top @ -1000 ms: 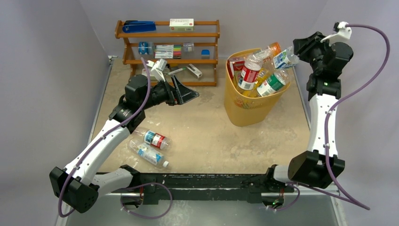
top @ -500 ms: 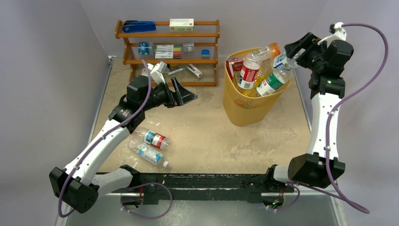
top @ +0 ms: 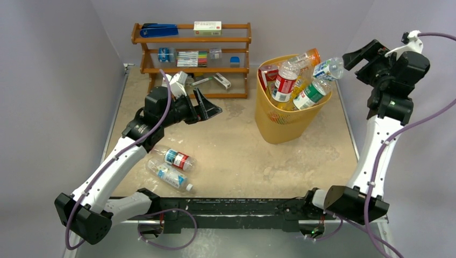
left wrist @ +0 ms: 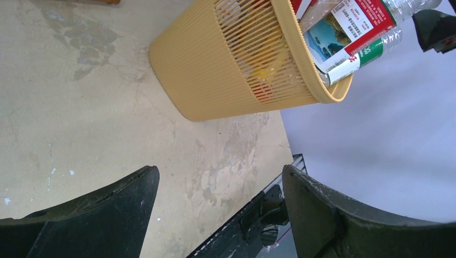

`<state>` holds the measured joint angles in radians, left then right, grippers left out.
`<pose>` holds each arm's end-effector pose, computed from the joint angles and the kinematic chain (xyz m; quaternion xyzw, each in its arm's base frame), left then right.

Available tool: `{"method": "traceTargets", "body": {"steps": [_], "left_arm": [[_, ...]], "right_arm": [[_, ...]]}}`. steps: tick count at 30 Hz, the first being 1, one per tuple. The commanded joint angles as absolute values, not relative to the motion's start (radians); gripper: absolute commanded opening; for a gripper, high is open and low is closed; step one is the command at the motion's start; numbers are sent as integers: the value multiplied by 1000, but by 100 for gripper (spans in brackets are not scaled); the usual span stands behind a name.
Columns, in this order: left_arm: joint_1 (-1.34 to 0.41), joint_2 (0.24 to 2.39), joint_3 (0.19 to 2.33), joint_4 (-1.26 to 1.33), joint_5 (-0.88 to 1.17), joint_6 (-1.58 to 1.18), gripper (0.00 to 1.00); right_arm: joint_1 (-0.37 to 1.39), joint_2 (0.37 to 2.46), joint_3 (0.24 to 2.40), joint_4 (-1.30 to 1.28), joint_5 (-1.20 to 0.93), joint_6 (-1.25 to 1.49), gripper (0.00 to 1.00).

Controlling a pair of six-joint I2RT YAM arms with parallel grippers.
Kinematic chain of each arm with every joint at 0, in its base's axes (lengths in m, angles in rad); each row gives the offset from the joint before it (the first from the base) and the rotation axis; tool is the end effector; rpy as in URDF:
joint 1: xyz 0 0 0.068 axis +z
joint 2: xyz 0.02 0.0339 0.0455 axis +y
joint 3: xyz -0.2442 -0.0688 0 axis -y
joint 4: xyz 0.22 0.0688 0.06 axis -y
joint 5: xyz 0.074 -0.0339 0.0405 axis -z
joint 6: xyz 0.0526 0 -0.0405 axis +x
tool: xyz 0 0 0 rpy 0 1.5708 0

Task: Put the plastic bottles in the bin
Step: Place the plastic bottle in the trash bin, then pick up the plastic bottle at the center of the board.

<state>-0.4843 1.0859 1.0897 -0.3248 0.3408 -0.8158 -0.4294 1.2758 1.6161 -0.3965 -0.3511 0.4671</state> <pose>0.2071 -0.1288 0.3514 -0.0340 0.8047 -0.4584 0.3757 0.2435 -0.0916 0.4702 0.2020 0.6968 0.1396 0.6739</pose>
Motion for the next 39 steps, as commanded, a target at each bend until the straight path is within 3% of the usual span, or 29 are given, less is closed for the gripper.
{"method": "traceTargets", "body": {"steps": [1, 9, 17, 24, 39], "left_arm": [[-477, 1049, 1129, -334, 288, -803, 84], [-476, 1050, 1139, -483, 91, -781, 86], [-471, 1089, 1144, -654, -147, -830, 87], [-468, 1114, 1113, -774, -322, -949, 91], [-458, 1200, 981, -931, -417, -1217, 95]], "right_arm": [[-446, 1235, 1686, -429, -384, 457, 89], [-449, 1201, 1804, -505, -456, 441, 90], [-451, 1163, 1825, -471, -772, 456, 90], [-422, 1102, 1690, -281, -1038, 562, 90], [-324, 1071, 1588, -229, -1116, 557, 91]]}}
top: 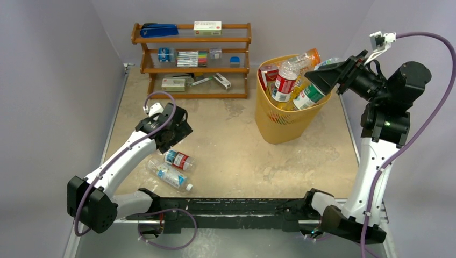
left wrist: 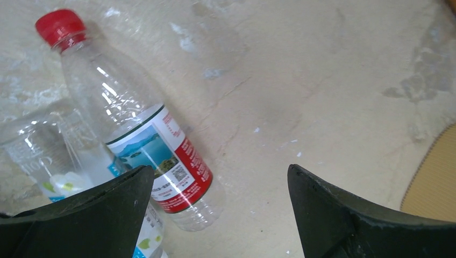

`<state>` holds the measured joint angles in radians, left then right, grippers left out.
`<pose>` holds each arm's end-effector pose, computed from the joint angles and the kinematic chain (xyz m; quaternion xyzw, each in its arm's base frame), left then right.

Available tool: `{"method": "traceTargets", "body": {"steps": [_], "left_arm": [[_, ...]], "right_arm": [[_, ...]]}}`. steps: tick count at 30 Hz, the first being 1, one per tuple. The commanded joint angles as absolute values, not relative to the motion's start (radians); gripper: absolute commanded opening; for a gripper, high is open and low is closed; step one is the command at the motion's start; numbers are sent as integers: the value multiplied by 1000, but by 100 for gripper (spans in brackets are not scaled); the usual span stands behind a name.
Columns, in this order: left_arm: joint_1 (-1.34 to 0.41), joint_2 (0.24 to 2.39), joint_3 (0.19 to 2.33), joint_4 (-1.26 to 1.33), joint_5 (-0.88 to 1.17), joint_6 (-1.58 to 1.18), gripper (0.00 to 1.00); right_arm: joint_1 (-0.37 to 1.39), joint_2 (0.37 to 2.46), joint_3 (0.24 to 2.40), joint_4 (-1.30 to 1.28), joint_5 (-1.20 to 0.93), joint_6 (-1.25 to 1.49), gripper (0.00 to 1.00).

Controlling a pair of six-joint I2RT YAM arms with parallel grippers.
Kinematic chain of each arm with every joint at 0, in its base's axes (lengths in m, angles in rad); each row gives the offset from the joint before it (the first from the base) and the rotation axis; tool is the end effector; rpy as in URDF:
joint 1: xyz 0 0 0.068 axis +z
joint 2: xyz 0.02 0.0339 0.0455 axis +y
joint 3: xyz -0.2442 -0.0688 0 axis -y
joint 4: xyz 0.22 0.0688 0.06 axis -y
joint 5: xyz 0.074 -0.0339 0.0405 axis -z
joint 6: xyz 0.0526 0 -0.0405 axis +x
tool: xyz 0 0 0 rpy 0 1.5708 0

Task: Put the plastic bottles in the bin
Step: Pick up the plastic bottle at the center of the board.

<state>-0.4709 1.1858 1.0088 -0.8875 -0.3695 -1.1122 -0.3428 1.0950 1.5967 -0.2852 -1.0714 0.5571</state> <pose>0.2003 -0.0807 0.2525 -0.3436 0.8886 -0.0502 0.2995 0.1747 -0.0133 0.5103 -0.1239 0.6582 0.3897 0.6321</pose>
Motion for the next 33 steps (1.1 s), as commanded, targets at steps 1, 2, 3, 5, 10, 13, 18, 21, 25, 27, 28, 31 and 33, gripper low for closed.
{"method": "traceTargets", "body": {"steps": [1, 2, 3, 5, 10, 13, 18, 21, 25, 27, 28, 31, 33], "left_arm": [[-455, 1210, 970, -931, -417, -1231, 96], [-453, 1218, 961, -930, -416, -1242, 96], [-451, 1228, 953, -928, -414, -1253, 96], [-447, 1247, 941, -918, -403, -1267, 97], [-443, 1296, 902, -860, -365, -1276, 97], [-442, 1329, 878, -824, -343, -1276, 97], [-442, 1367, 848, -757, -316, -1259, 96], [-442, 1384, 836, -716, -298, -1239, 93], [-444, 1396, 820, -662, -260, -1209, 85], [-444, 1395, 818, -642, -250, -1194, 80], [-443, 1394, 818, -635, -249, -1184, 78], [-444, 1392, 823, -607, -236, -1150, 68], [-445, 1380, 828, -577, -198, -1109, 65]], "right_arm": [[-322, 1071, 1583, -229, -1118, 554, 91], [-319, 1070, 1577, -228, -1118, 551, 91], [-315, 1069, 1572, -230, -1117, 548, 91], [-307, 1068, 1565, -232, -1118, 542, 91], [-291, 1068, 1548, -234, -1117, 532, 91], [-286, 1066, 1533, -232, -1114, 528, 91], [-278, 1065, 1514, -227, -1112, 525, 91], [-273, 1067, 1503, -223, -1112, 522, 91], [-267, 1068, 1495, -221, -1106, 520, 91], [-266, 1067, 1492, -222, -1105, 519, 91], [-265, 1068, 1491, -222, -1105, 519, 91], [-261, 1066, 1490, -224, -1103, 518, 91], [-258, 1066, 1492, -226, -1100, 518, 91]]}}
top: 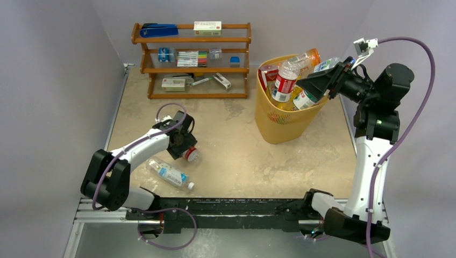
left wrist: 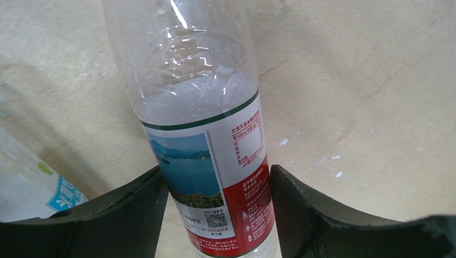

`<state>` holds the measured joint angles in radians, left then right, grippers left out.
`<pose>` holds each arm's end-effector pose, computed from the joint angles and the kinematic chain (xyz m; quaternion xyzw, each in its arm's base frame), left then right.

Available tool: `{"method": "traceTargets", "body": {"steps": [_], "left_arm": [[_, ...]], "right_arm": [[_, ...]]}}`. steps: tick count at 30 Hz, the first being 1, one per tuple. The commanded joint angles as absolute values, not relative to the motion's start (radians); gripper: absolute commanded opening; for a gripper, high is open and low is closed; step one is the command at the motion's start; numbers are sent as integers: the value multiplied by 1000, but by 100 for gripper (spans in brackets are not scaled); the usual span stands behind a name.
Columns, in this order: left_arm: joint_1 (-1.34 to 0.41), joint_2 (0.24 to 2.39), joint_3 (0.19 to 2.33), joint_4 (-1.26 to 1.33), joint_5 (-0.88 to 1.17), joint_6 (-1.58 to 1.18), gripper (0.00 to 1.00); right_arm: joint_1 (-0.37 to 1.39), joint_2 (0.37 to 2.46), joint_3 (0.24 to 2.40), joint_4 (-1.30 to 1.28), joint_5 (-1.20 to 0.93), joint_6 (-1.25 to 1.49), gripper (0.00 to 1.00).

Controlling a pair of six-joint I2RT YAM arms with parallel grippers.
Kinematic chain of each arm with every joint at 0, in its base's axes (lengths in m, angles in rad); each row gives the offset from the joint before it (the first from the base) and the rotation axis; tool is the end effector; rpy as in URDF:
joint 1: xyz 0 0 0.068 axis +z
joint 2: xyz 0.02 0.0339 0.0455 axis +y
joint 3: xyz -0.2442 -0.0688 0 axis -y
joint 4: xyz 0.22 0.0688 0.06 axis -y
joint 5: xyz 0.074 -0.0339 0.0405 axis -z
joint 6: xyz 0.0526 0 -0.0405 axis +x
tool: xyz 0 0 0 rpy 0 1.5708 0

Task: Put the plastic bottles in the bin
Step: Pick up the plastic bottle at the center of the board.

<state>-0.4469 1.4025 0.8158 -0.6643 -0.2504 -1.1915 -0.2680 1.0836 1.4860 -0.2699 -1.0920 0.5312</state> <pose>0.2174 -0.0897 0.1638 -0.3748 0.9052 -0.0312 0.1979 0.1878 -0.0032 0.4836 -0.1409 0.6706 0.4235 0.5925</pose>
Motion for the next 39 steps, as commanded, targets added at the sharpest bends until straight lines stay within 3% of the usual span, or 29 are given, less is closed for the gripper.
{"method": "traceTargets", "body": {"steps": [1, 9, 17, 27, 39], "left_arm": [[-447, 1366, 825, -549, -172, -1085, 64], [-484, 1124, 830, -288, 30, -940, 63], [-666, 1136, 1025, -247, 150, -812, 62], [-709, 978, 951, 124, 446, -872, 62], [-710, 854, 890, 316, 569, -948, 63]], "right_arm": [[-256, 1066, 1494, -226, -1101, 519, 91], [-204, 1071, 1497, -198, -1112, 549, 91], [-56, 1087, 1499, -172, -1028, 577, 90], [132, 1108, 1449, -114, -895, 618, 89], [293, 1177, 1379, 132, -778, 767, 88]]}}
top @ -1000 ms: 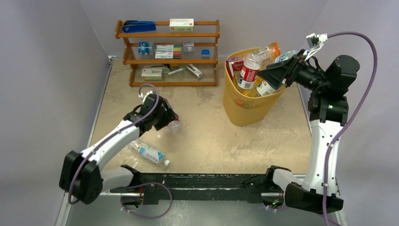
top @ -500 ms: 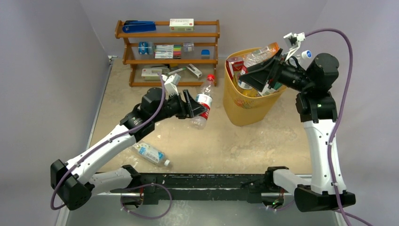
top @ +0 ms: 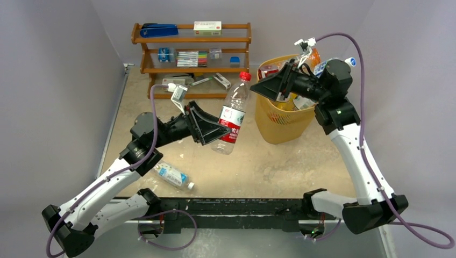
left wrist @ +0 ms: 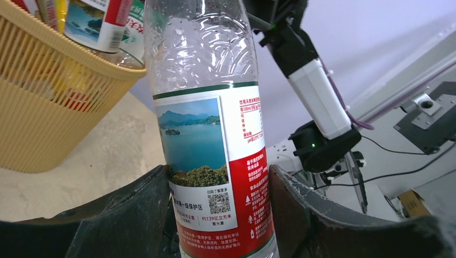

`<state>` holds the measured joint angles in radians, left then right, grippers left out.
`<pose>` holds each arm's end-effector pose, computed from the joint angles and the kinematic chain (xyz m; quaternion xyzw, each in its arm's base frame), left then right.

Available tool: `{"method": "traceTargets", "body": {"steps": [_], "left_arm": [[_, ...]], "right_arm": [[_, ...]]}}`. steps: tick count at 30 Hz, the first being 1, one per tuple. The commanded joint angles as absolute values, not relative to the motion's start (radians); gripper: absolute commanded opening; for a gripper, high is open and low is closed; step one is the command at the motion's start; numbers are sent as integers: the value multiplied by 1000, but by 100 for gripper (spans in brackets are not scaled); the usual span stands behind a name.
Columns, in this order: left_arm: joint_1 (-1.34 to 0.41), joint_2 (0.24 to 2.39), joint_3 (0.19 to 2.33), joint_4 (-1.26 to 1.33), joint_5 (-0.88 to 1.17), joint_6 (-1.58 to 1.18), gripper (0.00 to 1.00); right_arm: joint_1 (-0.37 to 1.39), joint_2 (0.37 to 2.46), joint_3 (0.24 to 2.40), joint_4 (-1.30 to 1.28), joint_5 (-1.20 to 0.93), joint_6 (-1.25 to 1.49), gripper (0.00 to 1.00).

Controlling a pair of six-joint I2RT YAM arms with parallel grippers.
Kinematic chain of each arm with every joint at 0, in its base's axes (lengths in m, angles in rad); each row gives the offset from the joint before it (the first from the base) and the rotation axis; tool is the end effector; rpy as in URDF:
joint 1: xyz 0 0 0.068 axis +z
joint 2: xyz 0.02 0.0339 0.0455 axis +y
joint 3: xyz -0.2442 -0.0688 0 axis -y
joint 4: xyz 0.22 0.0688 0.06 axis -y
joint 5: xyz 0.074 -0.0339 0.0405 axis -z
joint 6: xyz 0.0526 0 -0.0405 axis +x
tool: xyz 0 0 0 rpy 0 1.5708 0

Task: Put the plastic bottles in the bin
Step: Pick up the plastic bottle at the center of the board.

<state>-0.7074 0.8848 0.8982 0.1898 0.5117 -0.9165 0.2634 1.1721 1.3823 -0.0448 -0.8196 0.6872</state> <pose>0.1367 -0.1508 0.3896 0.1313 0.6283 -0.6542 0.4000 0.2181 0.0986 0.4612 -0.1726 0.6435 0.5492 0.5045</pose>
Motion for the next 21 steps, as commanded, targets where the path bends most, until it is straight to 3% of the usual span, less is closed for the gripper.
{"method": "traceTargets", "body": {"steps": [1, 21], "left_arm": [[-709, 852, 889, 317, 572, -950, 63], [-710, 802, 861, 286, 557, -951, 63]], "right_arm": [[302, 1185, 1378, 158, -775, 779, 88], [389, 1186, 1349, 371, -655, 909, 88]]}}
